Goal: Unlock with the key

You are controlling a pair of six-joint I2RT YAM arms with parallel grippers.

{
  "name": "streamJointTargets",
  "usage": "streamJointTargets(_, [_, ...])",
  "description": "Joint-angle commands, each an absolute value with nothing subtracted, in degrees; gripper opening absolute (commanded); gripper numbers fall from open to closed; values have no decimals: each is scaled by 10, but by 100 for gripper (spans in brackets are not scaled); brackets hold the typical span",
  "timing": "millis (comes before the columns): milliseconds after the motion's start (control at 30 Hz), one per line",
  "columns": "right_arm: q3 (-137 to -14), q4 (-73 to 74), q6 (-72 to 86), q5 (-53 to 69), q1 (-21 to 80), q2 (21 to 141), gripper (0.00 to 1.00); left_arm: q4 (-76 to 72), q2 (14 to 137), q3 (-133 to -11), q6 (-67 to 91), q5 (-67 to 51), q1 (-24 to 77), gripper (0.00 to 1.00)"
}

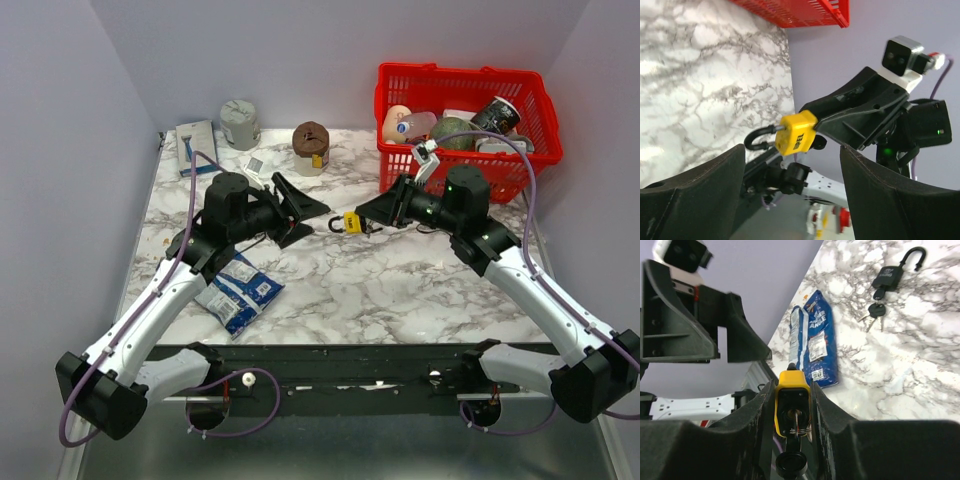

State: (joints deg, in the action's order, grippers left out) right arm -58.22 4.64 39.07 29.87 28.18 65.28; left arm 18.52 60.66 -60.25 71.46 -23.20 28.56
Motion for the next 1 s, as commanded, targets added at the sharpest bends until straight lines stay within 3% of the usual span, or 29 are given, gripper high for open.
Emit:
streamJointTargets(0, [-617,26,346,265,285,664,1,206,626,-584,825,-259,285,85])
streamJointTargets(300, [-603,-19,348,271,286,671,1,96,659,-540,935,-280,287,87])
streamJointTargets(967, [-584,-36,337,260,306,684,1,24,695,-543,991,-259,302,83])
